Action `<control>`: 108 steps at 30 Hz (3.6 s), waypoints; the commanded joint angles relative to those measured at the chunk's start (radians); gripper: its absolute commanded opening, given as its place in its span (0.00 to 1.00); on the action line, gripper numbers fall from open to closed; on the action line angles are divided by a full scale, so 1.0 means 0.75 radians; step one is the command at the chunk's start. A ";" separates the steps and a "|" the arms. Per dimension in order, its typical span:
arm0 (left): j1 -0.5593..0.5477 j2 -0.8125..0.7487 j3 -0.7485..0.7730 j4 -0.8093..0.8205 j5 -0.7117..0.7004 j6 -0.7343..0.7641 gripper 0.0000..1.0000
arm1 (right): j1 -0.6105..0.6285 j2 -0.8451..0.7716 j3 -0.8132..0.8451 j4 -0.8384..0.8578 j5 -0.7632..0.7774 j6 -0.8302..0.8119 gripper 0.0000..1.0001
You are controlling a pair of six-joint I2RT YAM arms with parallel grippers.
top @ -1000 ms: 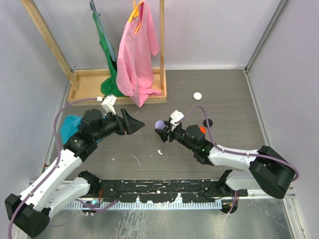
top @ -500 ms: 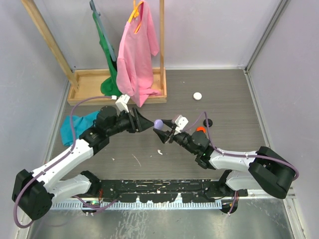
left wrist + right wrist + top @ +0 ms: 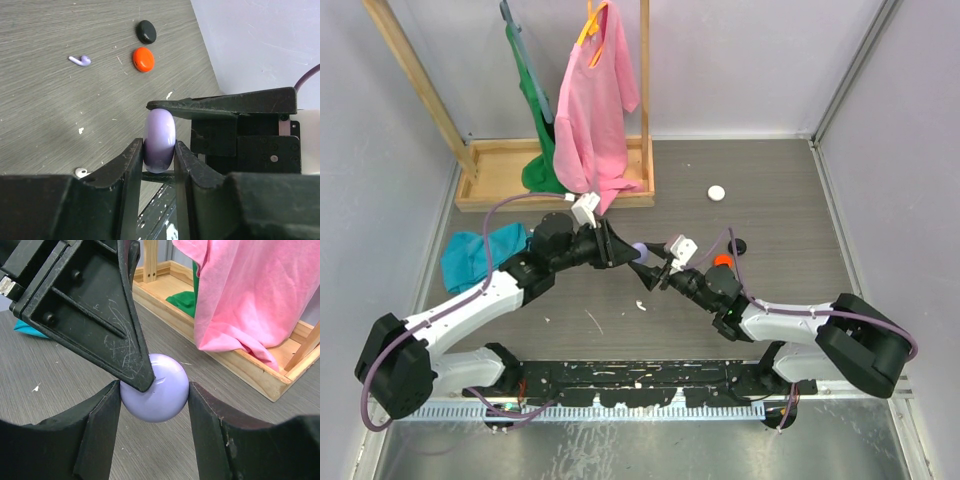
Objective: Insert the wireless bluetooth earbuds into the charging case
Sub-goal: Pick up the charging case at the center of the board, then open the charging case.
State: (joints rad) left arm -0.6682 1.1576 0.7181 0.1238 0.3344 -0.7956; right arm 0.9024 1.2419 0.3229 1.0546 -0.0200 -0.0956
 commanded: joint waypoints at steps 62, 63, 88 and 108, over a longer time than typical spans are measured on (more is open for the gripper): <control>-0.088 -0.155 0.489 -0.909 0.473 1.333 0.10 | -0.167 -0.076 0.268 -0.333 -1.090 0.250 0.18; -0.088 -0.164 0.480 -0.900 0.462 1.327 0.13 | -0.167 -0.078 0.264 -0.332 -1.083 0.249 0.14; -0.087 -0.275 0.257 -0.572 -0.028 0.988 0.63 | -0.187 -0.100 0.199 -0.267 -1.004 0.249 0.03; -0.085 -0.328 0.293 -0.543 -0.233 0.852 0.67 | -0.189 -0.059 0.209 -0.270 -1.020 0.244 0.03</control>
State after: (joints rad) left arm -0.7372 0.9234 0.8898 -0.3477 0.2062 -0.1417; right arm 0.7563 1.1957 0.4618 0.7872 -0.7624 0.0856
